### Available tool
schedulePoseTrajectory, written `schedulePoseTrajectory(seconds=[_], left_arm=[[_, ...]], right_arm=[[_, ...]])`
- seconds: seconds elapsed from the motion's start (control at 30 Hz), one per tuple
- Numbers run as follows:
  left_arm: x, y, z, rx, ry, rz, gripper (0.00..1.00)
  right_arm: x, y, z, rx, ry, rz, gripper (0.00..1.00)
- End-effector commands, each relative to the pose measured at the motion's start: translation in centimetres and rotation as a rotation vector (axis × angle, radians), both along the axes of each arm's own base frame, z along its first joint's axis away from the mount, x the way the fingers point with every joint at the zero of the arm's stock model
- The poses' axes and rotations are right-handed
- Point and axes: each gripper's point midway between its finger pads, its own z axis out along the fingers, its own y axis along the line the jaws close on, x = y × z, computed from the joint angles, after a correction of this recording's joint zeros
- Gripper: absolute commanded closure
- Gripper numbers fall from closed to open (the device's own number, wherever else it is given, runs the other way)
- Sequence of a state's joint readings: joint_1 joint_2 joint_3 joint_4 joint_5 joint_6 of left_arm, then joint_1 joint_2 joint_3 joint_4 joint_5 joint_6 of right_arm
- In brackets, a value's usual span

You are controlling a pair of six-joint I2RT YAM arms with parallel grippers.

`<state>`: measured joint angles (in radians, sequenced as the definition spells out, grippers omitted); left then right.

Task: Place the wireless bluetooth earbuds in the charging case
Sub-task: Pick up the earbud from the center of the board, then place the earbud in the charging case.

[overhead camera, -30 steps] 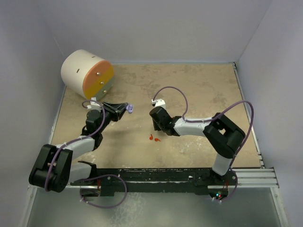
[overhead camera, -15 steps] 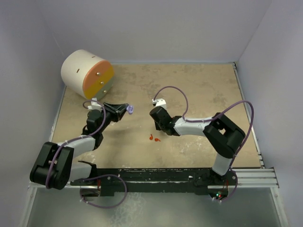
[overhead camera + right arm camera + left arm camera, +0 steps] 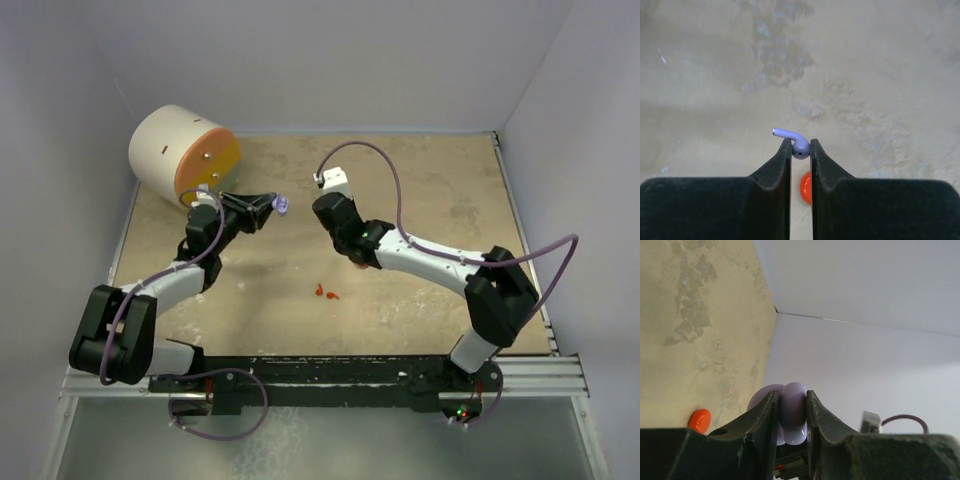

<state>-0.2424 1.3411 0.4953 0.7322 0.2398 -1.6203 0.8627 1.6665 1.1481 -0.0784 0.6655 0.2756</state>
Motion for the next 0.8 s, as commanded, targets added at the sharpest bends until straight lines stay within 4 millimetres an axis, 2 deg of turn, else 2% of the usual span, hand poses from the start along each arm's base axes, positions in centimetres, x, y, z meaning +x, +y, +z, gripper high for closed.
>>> schedulePoseTrajectory(seconds=[0.0,0.2,0.33,0.57,0.77], left_arm=[[1.1,-0.7,2.1,-0.044,0.04,-0.019,1.0],[1.7,-1.6,2.8,-0.022,0.087,-0.001,1.0],[1.9,-2.9,3.1,-0.016,0.096,-0.02,1.0],[2.4,-5.0,2.0,0.043,0.169,-0.062,1.0],[2.6,-5.8,1.5,0.083,0.186,-0.067,1.0]], right_arm=[[1.6,-1.8,6.9,-0.116,-0.145,-0.025,1.0],[2.3,-2.1,11.2,-0.169,-0.229,-0.002,1.0],[2.0,-1.2,12.8,-0.163,-0.267,0.039,1.0],[1.2,0.3,12.8,-0.223,-0.26,0.08,1.0],[0.8,2.1,12.5,-0.262,-0.249,0.122,1.0]])
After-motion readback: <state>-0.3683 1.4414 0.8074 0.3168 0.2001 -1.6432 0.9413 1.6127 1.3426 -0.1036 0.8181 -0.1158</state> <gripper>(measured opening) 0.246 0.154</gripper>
